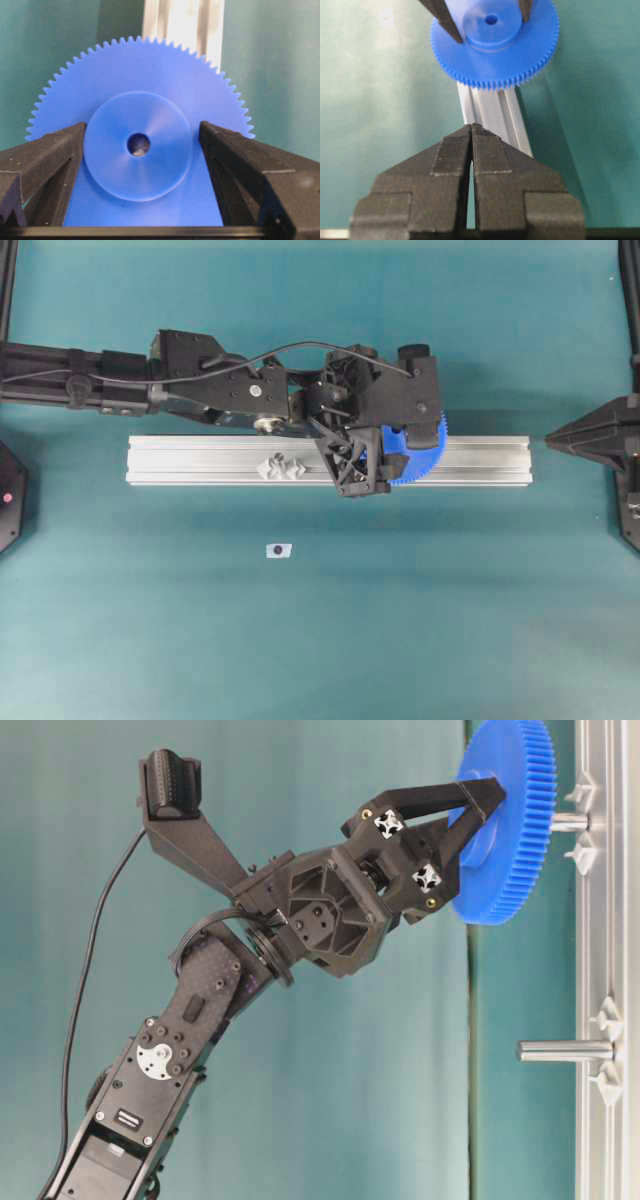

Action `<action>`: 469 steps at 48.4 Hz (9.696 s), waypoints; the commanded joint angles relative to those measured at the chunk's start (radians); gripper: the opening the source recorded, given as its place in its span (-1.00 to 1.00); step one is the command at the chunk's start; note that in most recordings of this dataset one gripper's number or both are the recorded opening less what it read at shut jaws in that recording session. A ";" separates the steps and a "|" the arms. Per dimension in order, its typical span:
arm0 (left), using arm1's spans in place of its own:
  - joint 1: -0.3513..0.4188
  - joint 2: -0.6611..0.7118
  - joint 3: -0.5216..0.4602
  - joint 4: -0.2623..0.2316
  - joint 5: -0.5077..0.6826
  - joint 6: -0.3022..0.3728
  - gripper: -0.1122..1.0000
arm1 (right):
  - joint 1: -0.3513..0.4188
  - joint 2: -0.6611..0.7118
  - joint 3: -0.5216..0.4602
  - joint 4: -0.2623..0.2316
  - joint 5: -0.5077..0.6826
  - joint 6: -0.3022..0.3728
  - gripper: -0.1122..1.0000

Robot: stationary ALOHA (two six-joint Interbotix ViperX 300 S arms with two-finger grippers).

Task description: Find the location of the shaft and insert the large gear.

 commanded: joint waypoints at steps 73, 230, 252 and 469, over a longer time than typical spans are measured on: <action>0.055 -0.021 -0.075 0.002 0.043 0.018 0.83 | -0.003 0.003 -0.009 -0.002 -0.015 0.009 -0.71; -0.057 -0.703 0.611 0.002 -0.316 -0.138 0.82 | -0.003 -0.011 0.009 0.008 -0.018 0.012 -0.71; -0.057 -0.698 0.611 0.002 -0.322 -0.138 0.82 | -0.003 -0.011 0.009 0.006 -0.018 0.011 -0.71; -0.057 -0.686 0.614 0.003 -0.322 -0.140 0.82 | -0.003 -0.011 0.018 0.008 -0.031 0.012 -0.71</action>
